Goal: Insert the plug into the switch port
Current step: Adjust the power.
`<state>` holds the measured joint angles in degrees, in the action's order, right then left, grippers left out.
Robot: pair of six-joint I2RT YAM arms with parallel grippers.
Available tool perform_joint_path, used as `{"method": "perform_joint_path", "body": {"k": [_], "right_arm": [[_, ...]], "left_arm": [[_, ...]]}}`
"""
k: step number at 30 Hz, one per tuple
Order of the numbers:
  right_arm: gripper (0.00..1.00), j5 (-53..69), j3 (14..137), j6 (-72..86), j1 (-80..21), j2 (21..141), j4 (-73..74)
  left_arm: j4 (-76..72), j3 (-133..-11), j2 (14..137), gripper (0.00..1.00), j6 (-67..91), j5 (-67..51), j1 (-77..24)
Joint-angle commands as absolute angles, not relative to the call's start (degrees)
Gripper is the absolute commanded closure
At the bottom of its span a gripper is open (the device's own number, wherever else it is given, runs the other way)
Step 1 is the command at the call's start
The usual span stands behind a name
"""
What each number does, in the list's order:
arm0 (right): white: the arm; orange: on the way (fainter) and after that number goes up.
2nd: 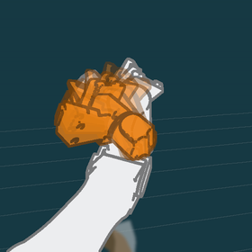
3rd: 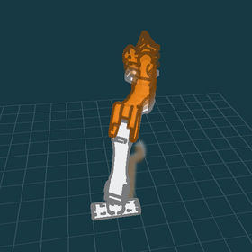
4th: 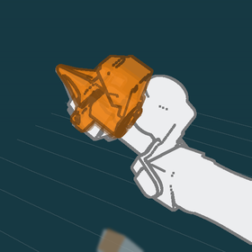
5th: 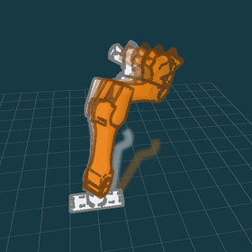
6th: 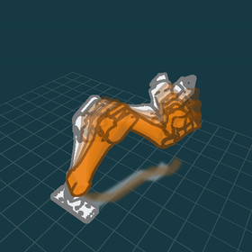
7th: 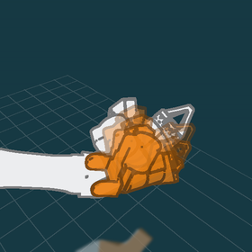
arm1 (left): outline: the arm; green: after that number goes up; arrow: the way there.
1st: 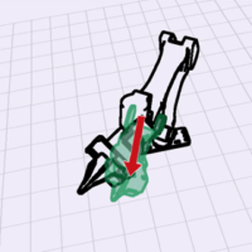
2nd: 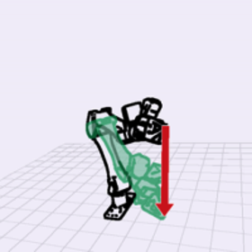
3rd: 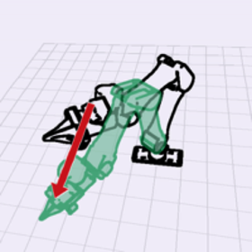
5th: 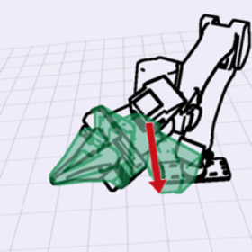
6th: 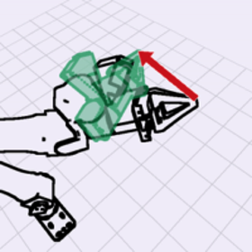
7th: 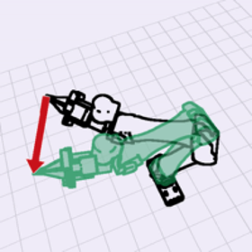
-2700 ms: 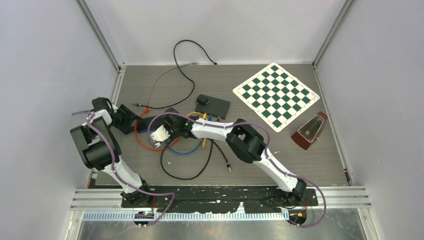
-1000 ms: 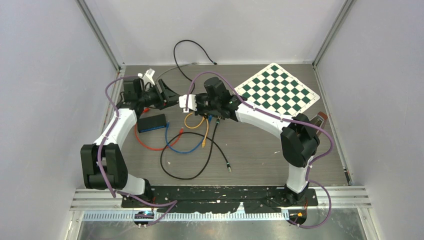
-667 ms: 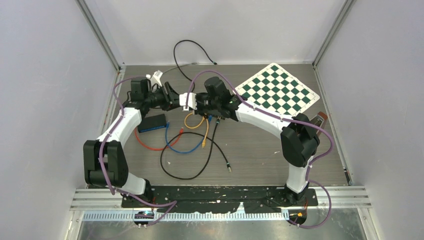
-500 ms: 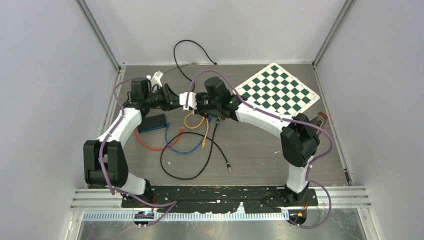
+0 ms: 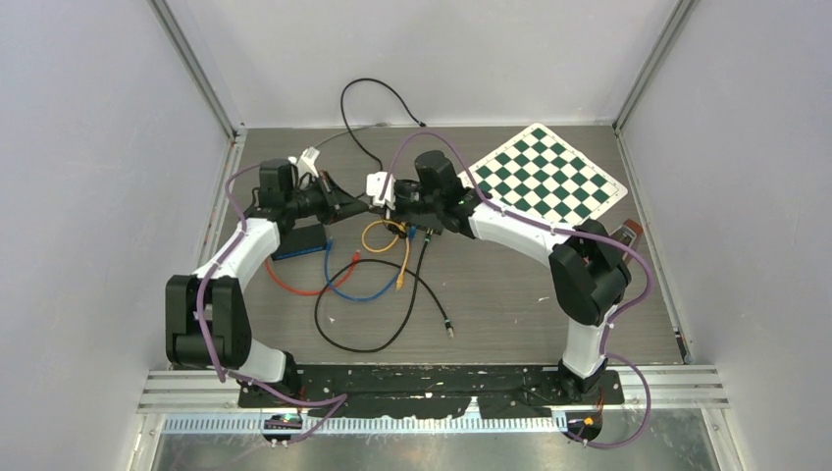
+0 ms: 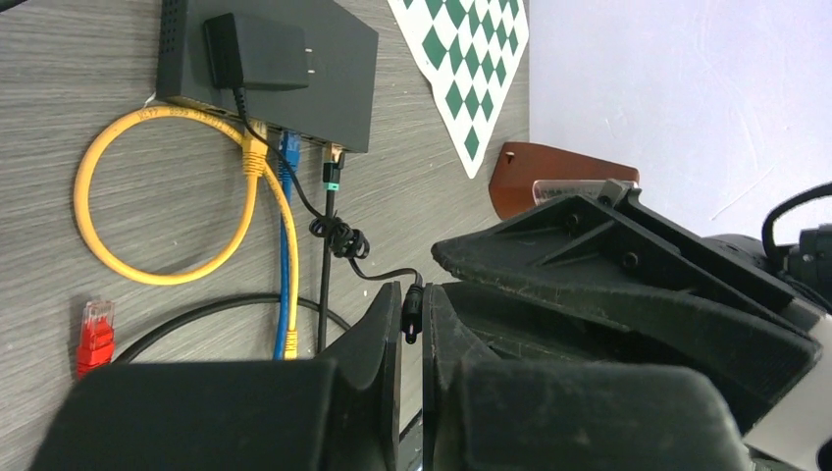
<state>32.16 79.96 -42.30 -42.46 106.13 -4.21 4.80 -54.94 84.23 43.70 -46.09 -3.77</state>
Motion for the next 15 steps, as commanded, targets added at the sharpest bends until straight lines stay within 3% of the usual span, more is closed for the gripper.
{"method": "perform_joint_path", "body": {"k": [1, 15], "right_arm": [[0.73, 35.5, 79.8, -38.7, -41.0, 102.4, -13.1], [0.70, 40.6, 80.0, -34.4, -38.9, 103.8, -13.3]], "left_arm": [[-1.9, -53.4, 81.5, 1.00, 47.7, -48.1, -3.9], [-7.6, -52.1, 80.1, 1.00, 51.8, -49.1, -3.9]]}}
